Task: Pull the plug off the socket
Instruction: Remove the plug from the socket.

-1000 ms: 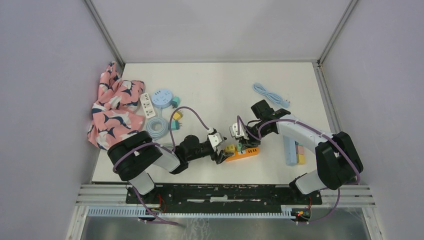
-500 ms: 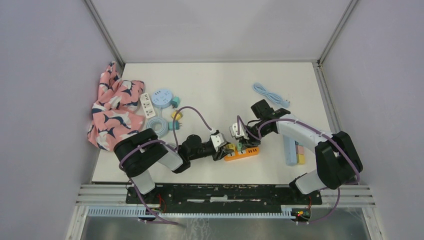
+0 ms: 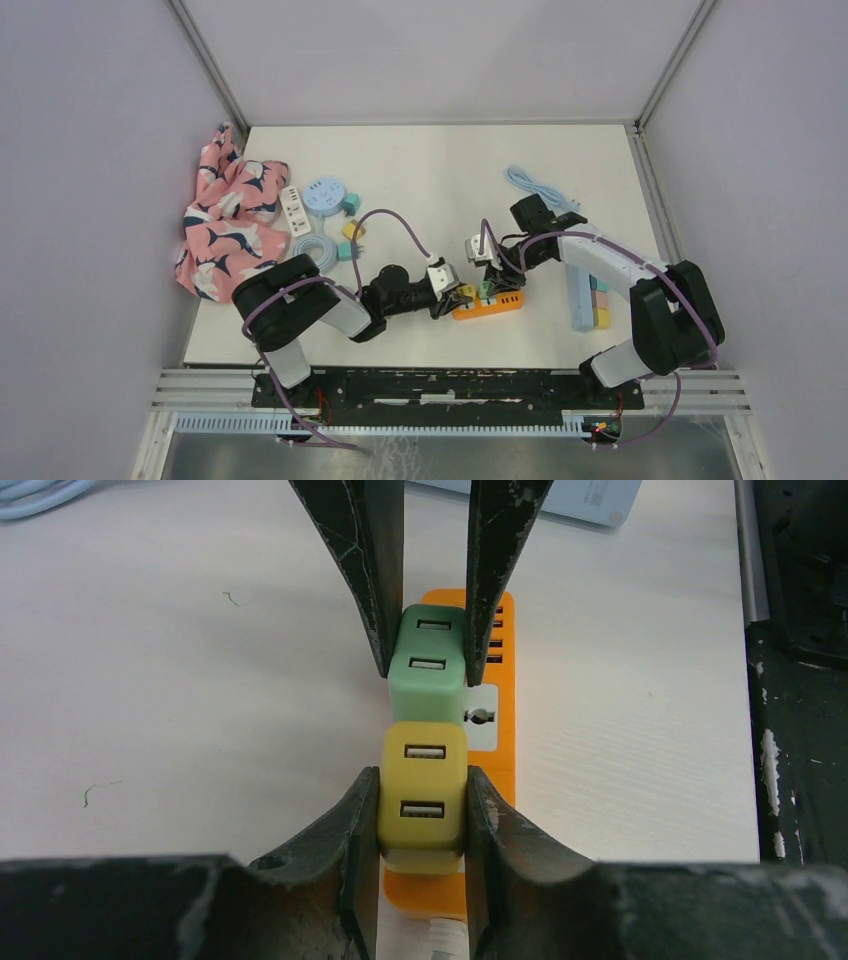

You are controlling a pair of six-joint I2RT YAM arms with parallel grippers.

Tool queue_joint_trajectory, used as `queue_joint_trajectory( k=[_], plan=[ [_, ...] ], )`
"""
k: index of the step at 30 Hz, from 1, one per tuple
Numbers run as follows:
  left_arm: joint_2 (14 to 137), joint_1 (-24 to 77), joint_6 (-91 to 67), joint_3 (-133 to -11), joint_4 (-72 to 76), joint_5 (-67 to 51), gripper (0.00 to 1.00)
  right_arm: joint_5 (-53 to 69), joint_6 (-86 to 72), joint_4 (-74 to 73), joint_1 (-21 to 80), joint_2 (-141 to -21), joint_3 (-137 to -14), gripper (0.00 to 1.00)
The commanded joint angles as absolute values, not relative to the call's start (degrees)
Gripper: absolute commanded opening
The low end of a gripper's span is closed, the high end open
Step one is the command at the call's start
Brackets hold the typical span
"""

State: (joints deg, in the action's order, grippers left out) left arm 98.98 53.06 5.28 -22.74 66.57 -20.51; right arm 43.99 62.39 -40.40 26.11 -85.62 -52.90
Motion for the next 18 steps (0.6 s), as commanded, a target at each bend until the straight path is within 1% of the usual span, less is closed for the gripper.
queue_joint_trajectory(
  k=[1, 6, 8, 14, 18],
  plan=[
    [100.5, 53.1, 8.2, -23.9, 66.6, -21.8, 0.03, 45.9, 64.1, -42.0, 23.3, -84.7, -55.6, 0.0],
    [100.9, 53.0, 8.4, -24.0, 66.4, -22.0, 0.03, 48.4, 72.7, -45.6, 23.7, -82.9, -53.0, 0.0],
    [101.2, 53.0, 8.7, -24.3, 65.8, -22.5, 0.03, 48.6, 73.0, -44.9, 24.9, -82.8, -52.3, 0.0],
    [101.6, 53.0, 9.2, -25.2, 64.3, -24.0, 0.03, 47.4, 61.0, -35.7, 27.4, -82.9, -52.3, 0.0],
    [101.9, 53.0, 9.9, -25.4, 63.8, -25.2, 0.03, 49.2, 57.5, -37.0, 25.3, -84.3, -55.0, 0.0]
  ],
)
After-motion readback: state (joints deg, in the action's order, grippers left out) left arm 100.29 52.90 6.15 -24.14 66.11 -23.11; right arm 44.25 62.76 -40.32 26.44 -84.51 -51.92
